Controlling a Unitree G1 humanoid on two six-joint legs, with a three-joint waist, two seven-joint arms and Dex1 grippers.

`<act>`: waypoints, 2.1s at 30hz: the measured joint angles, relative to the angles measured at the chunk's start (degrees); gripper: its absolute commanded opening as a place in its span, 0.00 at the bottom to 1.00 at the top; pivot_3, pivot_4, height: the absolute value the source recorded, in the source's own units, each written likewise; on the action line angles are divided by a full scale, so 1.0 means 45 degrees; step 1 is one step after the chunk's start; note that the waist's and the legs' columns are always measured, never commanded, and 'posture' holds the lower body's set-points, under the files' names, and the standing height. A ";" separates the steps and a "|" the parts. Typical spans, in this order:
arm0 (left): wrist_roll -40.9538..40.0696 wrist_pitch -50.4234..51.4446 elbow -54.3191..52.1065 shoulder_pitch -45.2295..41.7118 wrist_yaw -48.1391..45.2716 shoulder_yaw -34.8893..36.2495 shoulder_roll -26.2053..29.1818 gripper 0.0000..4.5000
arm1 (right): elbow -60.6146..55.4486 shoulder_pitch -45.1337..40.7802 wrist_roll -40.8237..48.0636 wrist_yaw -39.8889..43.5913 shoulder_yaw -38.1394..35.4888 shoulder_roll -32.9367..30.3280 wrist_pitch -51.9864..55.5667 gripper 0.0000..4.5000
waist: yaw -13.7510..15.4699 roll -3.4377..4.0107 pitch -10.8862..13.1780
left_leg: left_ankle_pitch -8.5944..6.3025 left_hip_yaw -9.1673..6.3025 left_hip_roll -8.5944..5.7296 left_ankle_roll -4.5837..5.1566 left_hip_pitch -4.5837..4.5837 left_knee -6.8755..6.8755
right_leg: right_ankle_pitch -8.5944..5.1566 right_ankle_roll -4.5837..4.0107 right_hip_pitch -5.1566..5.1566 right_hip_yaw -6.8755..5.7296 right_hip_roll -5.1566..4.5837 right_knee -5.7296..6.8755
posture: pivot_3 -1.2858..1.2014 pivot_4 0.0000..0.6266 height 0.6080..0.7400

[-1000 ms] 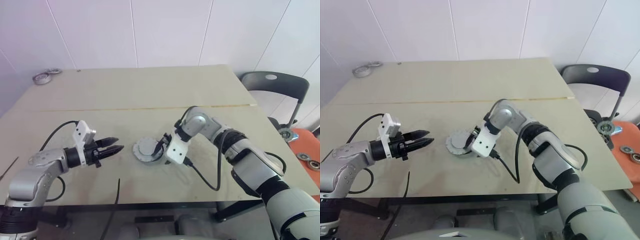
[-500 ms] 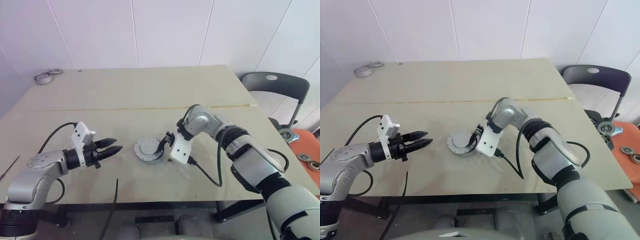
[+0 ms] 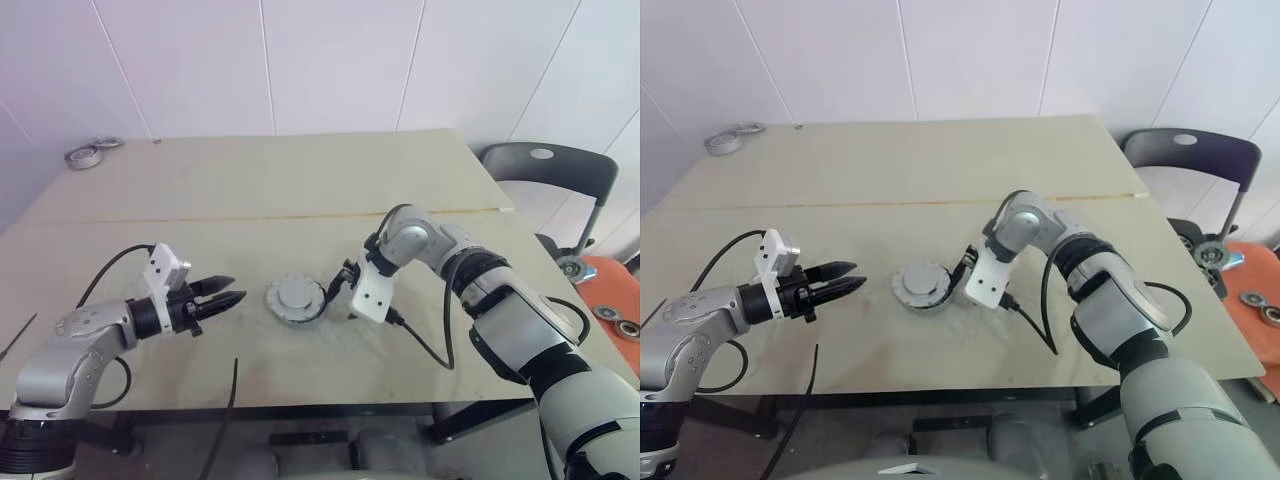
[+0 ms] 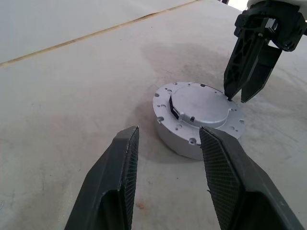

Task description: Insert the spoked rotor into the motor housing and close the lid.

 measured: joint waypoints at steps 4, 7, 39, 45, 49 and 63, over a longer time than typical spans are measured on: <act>0.0000 -0.0002 -0.0001 0.0000 0.0033 0.0001 -0.0001 0.47 | -0.0068 0.0194 0.0198 0.0033 0.0000 0.0206 0.0001 0.64 | -0.0004 0.0000 0.0000 | 0.0000 0.0000 0.0000 0.0000 0.0001 0.0000 | 0.0000 0.0000 0.0000 0.0001 0.0000 0.0000 | 0.52 0.00 1.00; -0.0001 -0.0002 -0.0002 0.0010 0.0112 0.0004 -0.0010 0.47 | -0.0107 0.0250 0.0210 -0.0175 0.0000 0.0671 0.0051 0.64 | -0.0073 0.0000 0.0000 | 0.0000 -0.0001 0.0000 0.0000 0.0002 0.0000 | 0.0000 0.0000 0.0000 0.0001 0.0000 0.0002 | 0.52 0.00 1.00; -0.0224 -0.0031 -0.0376 0.0440 0.0659 0.0129 -0.0375 0.47 | 0.0972 -0.0556 -0.1405 -0.1723 0.0041 0.1078 -0.0499 0.00 | -0.0208 -0.0005 -0.0004 | 0.0001 -0.0006 -0.0002 -0.0001 0.0006 0.0008 | 0.0001 0.0001 0.0008 0.0000 -0.0002 0.0014 | 0.52 0.00 1.00; -0.0220 -0.0047 -0.0347 0.0278 0.0650 0.0101 -0.0477 0.47 | 0.0674 -0.0575 -0.0512 -0.0101 -0.0116 0.1130 0.1013 0.00 | -0.0183 -0.0004 -0.0003 | 0.0001 -0.0007 -0.0002 -0.0002 0.0004 0.0009 | 0.0001 0.0002 0.0011 -0.0001 -0.0002 0.0013 | 0.52 0.00 1.00; -0.0214 -0.0073 -0.0190 0.0063 0.0674 -0.0112 -0.0658 0.47 | 0.0109 -0.0595 0.0319 0.1709 -0.0578 0.1239 0.4311 0.00 | -0.0170 -0.0005 -0.0004 | 0.0001 -0.0009 -0.0002 -0.0002 0.0005 0.0012 | 0.0002 0.0002 0.0011 -0.0004 -0.0001 0.0016 | 0.52 0.00 1.00; 0.0039 -0.0480 0.0247 -0.0441 0.0743 -0.0750 -0.1248 0.47 | -0.3416 -0.1098 0.2751 0.2899 0.1733 -0.0098 1.5059 0.00 | -0.0084 -0.0003 -0.0003 | 0.0001 -0.0010 -0.0004 -0.0002 -0.0029 0.0013 | 0.0001 0.0005 -0.0016 -0.0008 -0.0002 0.0003 | 0.52 0.00 1.00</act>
